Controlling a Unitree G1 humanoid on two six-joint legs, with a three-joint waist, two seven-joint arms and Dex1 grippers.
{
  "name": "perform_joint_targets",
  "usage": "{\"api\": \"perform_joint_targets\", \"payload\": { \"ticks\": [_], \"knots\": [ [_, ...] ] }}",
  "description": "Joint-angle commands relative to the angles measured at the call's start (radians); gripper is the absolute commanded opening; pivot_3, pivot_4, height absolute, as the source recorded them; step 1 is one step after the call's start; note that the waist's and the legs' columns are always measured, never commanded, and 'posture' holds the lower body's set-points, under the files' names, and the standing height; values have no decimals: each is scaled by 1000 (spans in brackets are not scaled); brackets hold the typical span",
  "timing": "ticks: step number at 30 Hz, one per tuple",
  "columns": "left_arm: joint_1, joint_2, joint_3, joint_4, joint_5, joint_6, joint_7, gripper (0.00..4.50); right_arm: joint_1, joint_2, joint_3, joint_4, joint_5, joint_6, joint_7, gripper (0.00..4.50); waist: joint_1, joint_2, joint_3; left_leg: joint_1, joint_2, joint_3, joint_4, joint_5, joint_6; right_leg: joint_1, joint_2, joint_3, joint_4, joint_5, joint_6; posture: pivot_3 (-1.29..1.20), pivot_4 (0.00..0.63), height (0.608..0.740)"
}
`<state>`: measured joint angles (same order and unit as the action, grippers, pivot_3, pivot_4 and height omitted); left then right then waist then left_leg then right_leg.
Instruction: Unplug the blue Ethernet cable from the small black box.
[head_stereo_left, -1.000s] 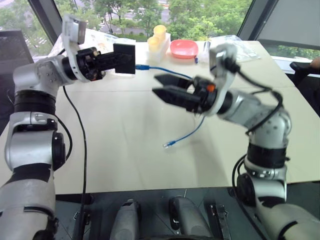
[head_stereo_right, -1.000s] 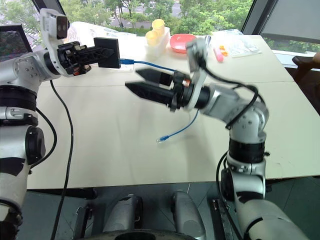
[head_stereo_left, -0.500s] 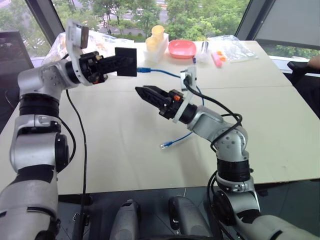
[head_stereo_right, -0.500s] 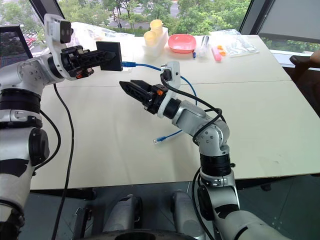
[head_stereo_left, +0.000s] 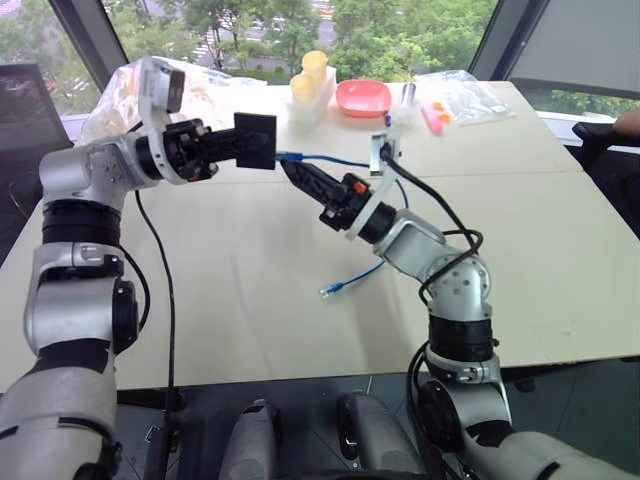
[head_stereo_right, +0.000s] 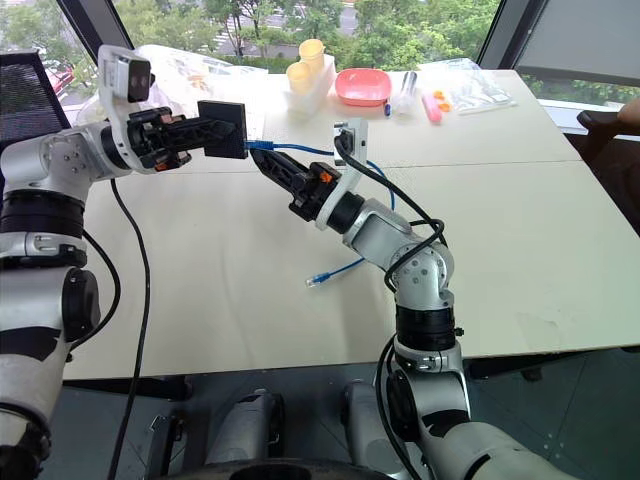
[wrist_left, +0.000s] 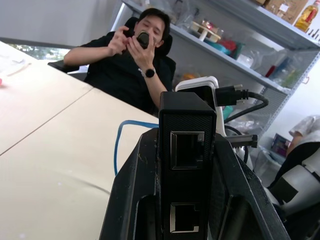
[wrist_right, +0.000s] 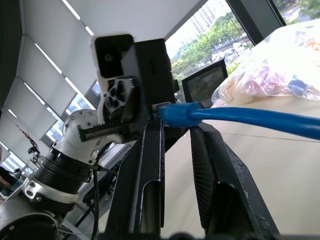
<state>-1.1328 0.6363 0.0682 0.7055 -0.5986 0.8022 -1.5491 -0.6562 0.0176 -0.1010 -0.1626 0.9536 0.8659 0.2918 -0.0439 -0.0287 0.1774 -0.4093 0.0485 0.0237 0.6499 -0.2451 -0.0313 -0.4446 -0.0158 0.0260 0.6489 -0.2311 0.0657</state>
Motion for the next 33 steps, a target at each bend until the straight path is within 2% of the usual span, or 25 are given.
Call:
{"api": "perform_joint_targets", "payload": {
  "ticks": [1, 9, 17, 33],
  "knots": [
    [-5, 6, 27, -37, -13, 7, -9, 520, -33, 12, -2, -11, 10, -25, 3, 818, 0, 0, 0, 0, 0, 0, 0, 0, 0, 0, 0, 0, 0, 0, 0, 0, 150, 740],
    [0, -2, 25, -39, -9, 8, -5, 520, -33, 19, 6, -16, 19, -19, 9, 818, 0, 0, 0, 0, 0, 0, 0, 0, 0, 0, 0, 0, 0, 0, 0, 0, 150, 740],
    [-46, -14, 68, 46, -5, -4, 34, 520, -4, 3, 35, -53, 28, -3, 48, 818, -1, 0, 0, 0, 0, 0, 0, 0, 0, 0, 0, 0, 0, 0, 0, 0, 150, 740],
    [-34, -12, 62, 22, -11, 14, 22, 520, -8, 6, 28, -20, 9, -39, 40, 818, 0, 0, 0, 0, 0, 0, 0, 0, 0, 0, 0, 0, 0, 0, 0, 0, 150, 740]
  ]
}}
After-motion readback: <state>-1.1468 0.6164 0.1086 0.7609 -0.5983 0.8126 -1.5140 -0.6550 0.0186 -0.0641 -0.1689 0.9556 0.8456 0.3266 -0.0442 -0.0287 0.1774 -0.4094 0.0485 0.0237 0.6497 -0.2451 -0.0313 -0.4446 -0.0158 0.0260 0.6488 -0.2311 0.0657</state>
